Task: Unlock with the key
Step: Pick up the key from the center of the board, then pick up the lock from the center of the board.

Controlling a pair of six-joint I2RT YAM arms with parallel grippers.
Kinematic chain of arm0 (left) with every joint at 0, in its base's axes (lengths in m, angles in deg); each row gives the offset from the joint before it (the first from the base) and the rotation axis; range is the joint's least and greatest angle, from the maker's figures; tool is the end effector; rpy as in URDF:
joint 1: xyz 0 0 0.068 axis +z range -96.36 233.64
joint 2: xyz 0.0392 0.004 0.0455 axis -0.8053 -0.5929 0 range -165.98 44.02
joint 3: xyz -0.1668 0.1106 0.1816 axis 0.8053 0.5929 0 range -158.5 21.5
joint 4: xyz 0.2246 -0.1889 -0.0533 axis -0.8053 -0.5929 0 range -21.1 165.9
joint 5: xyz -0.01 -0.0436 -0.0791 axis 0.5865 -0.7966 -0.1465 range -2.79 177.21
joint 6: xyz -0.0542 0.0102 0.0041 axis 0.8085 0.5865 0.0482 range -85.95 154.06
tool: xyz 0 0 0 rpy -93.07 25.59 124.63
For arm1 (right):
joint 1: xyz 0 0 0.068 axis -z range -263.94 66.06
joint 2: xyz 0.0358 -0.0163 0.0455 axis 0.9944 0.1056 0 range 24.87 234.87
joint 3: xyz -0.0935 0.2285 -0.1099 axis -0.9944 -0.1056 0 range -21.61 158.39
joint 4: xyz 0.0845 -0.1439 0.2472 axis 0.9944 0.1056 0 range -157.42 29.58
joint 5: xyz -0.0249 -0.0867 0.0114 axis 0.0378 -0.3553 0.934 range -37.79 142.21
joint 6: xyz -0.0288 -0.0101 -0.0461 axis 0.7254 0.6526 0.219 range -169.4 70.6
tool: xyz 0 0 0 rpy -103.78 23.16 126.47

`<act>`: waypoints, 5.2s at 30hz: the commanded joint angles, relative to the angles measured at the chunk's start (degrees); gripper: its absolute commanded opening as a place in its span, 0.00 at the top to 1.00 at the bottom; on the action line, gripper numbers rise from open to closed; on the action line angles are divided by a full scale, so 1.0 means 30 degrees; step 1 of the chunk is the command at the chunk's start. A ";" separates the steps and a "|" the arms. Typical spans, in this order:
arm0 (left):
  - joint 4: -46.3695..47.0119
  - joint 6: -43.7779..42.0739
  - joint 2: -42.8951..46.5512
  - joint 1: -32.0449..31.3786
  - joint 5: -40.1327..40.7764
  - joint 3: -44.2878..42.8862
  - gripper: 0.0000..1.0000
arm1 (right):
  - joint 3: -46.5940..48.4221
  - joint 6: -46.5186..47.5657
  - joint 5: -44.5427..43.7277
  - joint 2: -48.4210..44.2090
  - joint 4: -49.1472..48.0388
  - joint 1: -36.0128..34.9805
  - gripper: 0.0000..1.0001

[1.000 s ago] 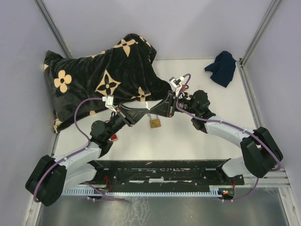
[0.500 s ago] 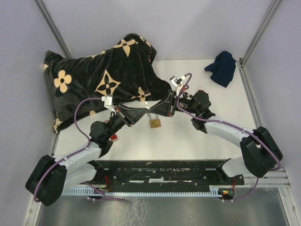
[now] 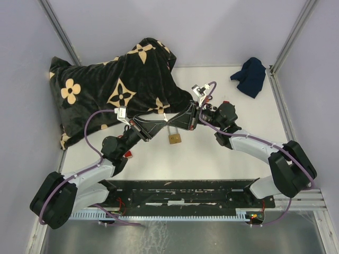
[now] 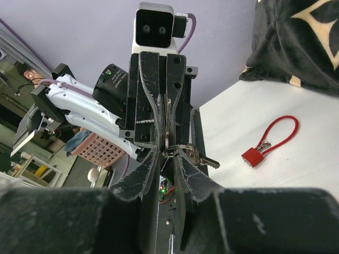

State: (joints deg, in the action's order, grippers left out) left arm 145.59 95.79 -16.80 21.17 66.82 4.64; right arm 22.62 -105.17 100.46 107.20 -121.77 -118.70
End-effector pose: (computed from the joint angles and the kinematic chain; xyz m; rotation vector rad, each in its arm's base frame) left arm 0.1931 -0.1382 0.2352 0.0308 1.3176 -1.6326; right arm 0.2639 0.2172 0.2722 -0.5772 1.5569 1.7994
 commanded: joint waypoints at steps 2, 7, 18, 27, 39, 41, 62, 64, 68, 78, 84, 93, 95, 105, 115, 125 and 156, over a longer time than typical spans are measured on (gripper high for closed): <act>0.1525 0.0852 -0.0341 -0.0178 -0.0861 -0.0055 0.97 | 0.0419 -0.0277 -0.0605 0.0241 -0.1748 -0.0076 0.75; 0.1994 0.1126 -0.0572 -0.0229 -0.0771 0.0126 0.97 | 0.0347 -0.0514 -0.0775 0.0269 -0.2137 -0.0074 0.73; 0.2029 0.1403 -0.0637 -0.0236 -0.0511 0.0322 0.97 | 0.0285 -0.1551 -0.0758 0.0567 -0.3666 -0.0073 0.77; 0.1836 0.1683 -0.0474 -0.0229 -0.0666 0.0247 0.87 | 0.0361 -0.0898 -0.0490 0.0839 -0.2919 -0.0060 0.98; 0.0102 0.1108 0.0683 0.0459 -0.0673 0.0085 0.60 | 0.0707 0.1178 0.0669 -0.0178 0.0773 0.0012 0.98; 0.0057 0.1106 0.0726 0.0664 -0.0729 0.0109 0.60 | 0.0803 0.1229 0.0950 -0.0224 0.0997 0.0015 0.98; -0.1254 0.0342 0.0466 0.1420 -0.1342 -0.0456 0.75 | 0.1438 0.1834 0.1885 -0.0239 0.2737 0.0006 0.98; -0.1190 0.0315 0.0319 0.1429 -0.1374 -0.0520 0.78 | 0.1436 0.1908 0.1926 -0.0228 0.2809 0.0014 0.98; -0.0953 0.0327 -0.0034 0.1411 -0.1431 -0.0726 0.88 | 0.1508 0.2112 0.1964 -0.0275 0.3145 0.0013 0.98; -0.0023 0.0510 -0.0084 0.1393 -0.0658 -0.0688 0.97 | 0.1288 0.3355 -0.0376 -0.1758 0.4978 -0.0021 0.70; 0.1195 0.0969 -0.0128 0.1417 -0.0122 -0.0443 0.97 | 0.0591 0.3195 -0.2985 -0.2451 0.4571 -0.0749 0.61; 0.3557 0.1796 -0.1021 0.1157 -0.0092 -0.0414 0.97 | 0.0534 0.3009 -0.4144 -0.2137 0.3826 -0.1276 0.61; 0.3604 0.1775 -0.1081 0.1119 -0.0091 -0.0443 0.97 | 0.0445 0.2664 -0.4033 -0.1950 0.3277 -0.1304 0.61; 0.3637 0.1737 -0.1260 0.1060 0.0085 -0.0600 0.97 | 0.0535 0.1351 -0.2810 -0.0956 0.1491 -0.1444 0.65; 0.3601 0.1624 -0.1290 0.1073 0.0374 -0.0596 0.97 | 0.0423 0.1246 -0.2098 -0.0835 0.1295 -0.1486 0.76; 0.3220 0.1545 -0.1473 0.1060 0.0452 -0.0809 0.97 | 0.0210 0.1714 -0.1686 -0.1089 0.2029 -0.1438 0.98; -3.0965 -0.5743 -0.8179 -0.2293 0.9010 -1.3893 0.18 | -0.5667 0.9892 -0.5123 -0.5622 0.8886 0.2791 0.98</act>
State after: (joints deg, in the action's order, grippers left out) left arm 66.76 81.91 -34.13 17.87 86.04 -27.51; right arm 6.62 -80.76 88.44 92.84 -94.71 -110.87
